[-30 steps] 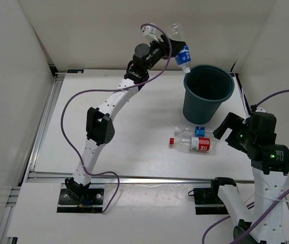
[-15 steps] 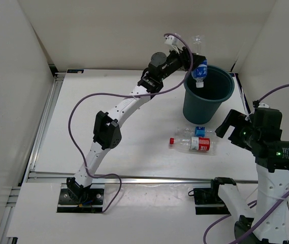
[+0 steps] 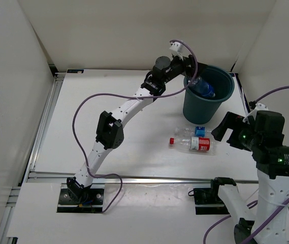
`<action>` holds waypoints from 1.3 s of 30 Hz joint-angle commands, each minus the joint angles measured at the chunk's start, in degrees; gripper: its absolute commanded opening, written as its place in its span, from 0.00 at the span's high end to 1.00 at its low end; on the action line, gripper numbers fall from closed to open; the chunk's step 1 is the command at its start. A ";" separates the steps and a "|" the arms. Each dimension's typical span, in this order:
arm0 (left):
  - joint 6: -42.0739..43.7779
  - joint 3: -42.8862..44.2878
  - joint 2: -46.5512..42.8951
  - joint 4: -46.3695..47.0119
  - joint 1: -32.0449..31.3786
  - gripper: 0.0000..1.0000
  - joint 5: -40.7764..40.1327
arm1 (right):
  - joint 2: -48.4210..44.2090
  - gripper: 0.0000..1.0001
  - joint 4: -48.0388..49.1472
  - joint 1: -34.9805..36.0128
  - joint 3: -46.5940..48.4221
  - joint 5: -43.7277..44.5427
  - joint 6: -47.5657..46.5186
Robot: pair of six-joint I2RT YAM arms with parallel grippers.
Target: Put the plastic bottles in the bin
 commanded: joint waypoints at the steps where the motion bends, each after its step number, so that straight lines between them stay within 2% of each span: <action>1: 5.67 0.31 -8.51 -1.65 -0.52 0.00 -0.51 | 0.40 0.00 5.30 1.53 -0.83 -5.72 -3.41; 3: 10.94 -2.06 -14.63 -4.29 0.17 0.00 -2.95 | 0.40 0.00 7.15 3.47 -3.20 -6.26 -6.30; 5: 15.85 -8.11 -20.27 -7.79 1.06 0.00 -4.80 | 1.71 0.00 7.15 4.53 -5.31 -6.26 -6.31; 7: 19.20 -14.08 -30.72 -9.91 1.85 0.00 -6.65 | 2.33 0.00 9.07 6.45 -7.24 -10.19 -9.11; 8: 21.22 -22.99 -34.76 -9.92 1.85 0.00 -7.35 | 2.33 0.00 11.52 7.42 -9.26 -12.82 -9.91; 9: 25.42 -27.95 -43.24 -10.62 1.85 0.00 -8.14 | 2.33 0.00 12.85 9.26 -10.32 -12.85 -10.52; 10: 27.12 -32.78 -47.24 -10.63 1.33 0.00 -10.24 | 3.03 0.00 13.82 10.58 -11.12 -10.41 -9.57; 11: 28.53 -41.44 -51.11 -11.58 0.45 0.00 -11.74 | 3.03 0.00 14.88 12.07 -12.08 -7.08 -9.04; 14: 30.39 -55.44 -65.97 -15.36 -1.31 0.00 -19.04 | 6.19 0.00 17.35 20.32 -14.90 2.51 -10.26; 17: 27.93 -62.25 -78.72 -21.86 -2.37 0.00 -25.89 | 10.49 0.00 18.40 37.51 -16.66 12.69 -12.45; 18: 26.27 -65.32 -81.53 -23.79 -2.37 0.00 -27.12 | 13.38 0.00 18.40 40.80 -17.18 19.86 -14.64; 19: 25.38 -66.92 -87.22 -25.29 -2.89 0.00 -28.44 | 15.06 0.00 18.40 43.70 -17.19 23.24 -15.97; 20: 24.51 -68.76 -90.06 -26.35 -3.42 0.00 -30.63 | 18.29 0.00 19.36 48.34 -17.88 26.41 -17.55; 21: 23.89 -72.43 -92.79 -28.10 -3.42 0.00 -31.44 | 19.81 0.00 21.89 49.87 -18.67 29.05 -19.30; 24: 23.00 -77.55 -101.41 -32.48 -3.42 0.00 -33.28 | 25.87 0.00 27.61 50.67 -21.48 30.48 -26.34; 29: 21.95 -75.03 -104.94 -43.66 -3.42 0.00 -35.66 | 33.61 0.00 35.97 49.28 -25.88 35.48 -34.59; 31: 21.95 -73.09 -104.94 -46.03 -3.42 0.00 -36.27 | 35.80 0.00 40.35 46.91 -27.98 37.42 -34.61; 39: 20.81 -70.36 -106.52 -52.80 -3.42 0.00 -43.56 | 40.64 0.00 42.84 46.37 -31.51 35.85 -28.64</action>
